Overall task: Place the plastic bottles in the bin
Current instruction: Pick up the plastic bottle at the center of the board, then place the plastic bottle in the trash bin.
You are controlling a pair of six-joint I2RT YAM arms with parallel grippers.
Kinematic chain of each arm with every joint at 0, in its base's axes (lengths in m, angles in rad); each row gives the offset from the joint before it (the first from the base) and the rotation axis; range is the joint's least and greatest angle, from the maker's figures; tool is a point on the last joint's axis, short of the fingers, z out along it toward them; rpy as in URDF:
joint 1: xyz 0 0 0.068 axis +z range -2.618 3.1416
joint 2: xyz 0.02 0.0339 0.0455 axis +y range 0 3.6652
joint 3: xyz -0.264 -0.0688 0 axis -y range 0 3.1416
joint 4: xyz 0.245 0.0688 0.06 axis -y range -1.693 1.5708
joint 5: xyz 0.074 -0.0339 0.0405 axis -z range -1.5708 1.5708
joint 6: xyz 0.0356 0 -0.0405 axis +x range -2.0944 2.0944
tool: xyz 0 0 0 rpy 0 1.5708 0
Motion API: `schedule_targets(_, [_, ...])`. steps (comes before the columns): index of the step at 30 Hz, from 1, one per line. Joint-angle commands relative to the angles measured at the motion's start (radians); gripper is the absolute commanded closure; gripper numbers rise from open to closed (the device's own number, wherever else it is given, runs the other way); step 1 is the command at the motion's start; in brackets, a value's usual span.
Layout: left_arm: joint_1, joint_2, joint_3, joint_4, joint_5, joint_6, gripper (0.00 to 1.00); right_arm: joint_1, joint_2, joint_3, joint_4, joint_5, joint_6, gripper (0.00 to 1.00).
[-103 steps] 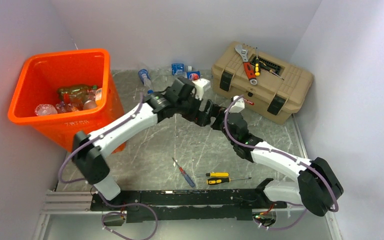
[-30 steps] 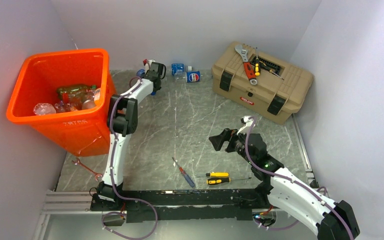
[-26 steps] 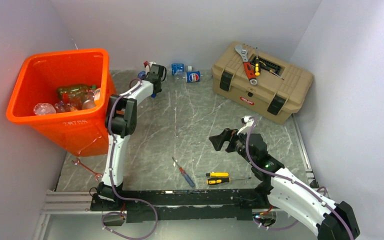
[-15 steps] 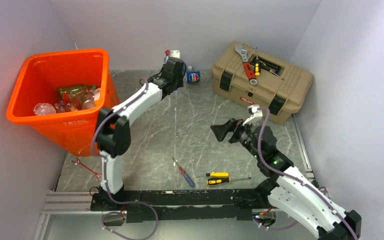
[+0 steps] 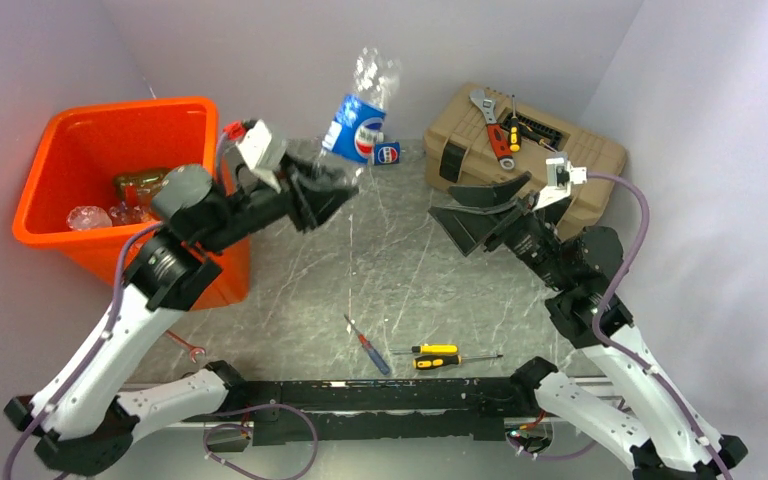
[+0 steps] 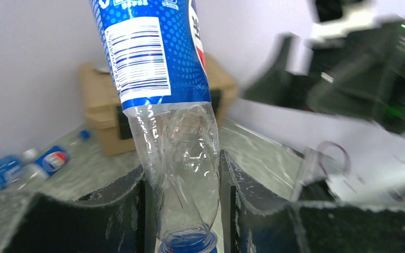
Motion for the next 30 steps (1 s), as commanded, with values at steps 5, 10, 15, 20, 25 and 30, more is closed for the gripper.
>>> schedule_targets(5, [-0.006, -0.094, -0.098, -0.065, 0.481, 0.013, 1.0, -0.003, 0.141, 0.072, 0.383, -0.324, 0.221, 0.0])
schedule_targets(10, [-0.005, -0.095, -0.089, -0.078, 0.491, 0.009, 1.0, -0.002, 0.185, 0.11, 0.456, -0.37, 0.267, 0.0])
schedule_targets(15, [-0.005, -0.079, -0.097, -0.06, 0.566, -0.02, 1.0, 0.006, 0.259, 0.15, 0.462, -0.356, 0.272, 0.0])
schedule_targets(20, [-0.006, -0.086, -0.107, -0.071, 0.576, -0.029, 1.0, 0.024, 0.345, 0.205, 0.482, -0.365, 0.287, 0.01])
schedule_targets(25, [-0.006, -0.095, -0.086, -0.119, 0.538, -0.017, 1.0, 0.052, 0.393, 0.224, 0.508, -0.368, 0.291, 0.37])
schedule_targets(30, [-0.006, -0.132, -0.086, -0.129, 0.435, -0.006, 0.02, 0.053, 0.361, 0.184, 0.518, -0.304, 0.251, 0.58])
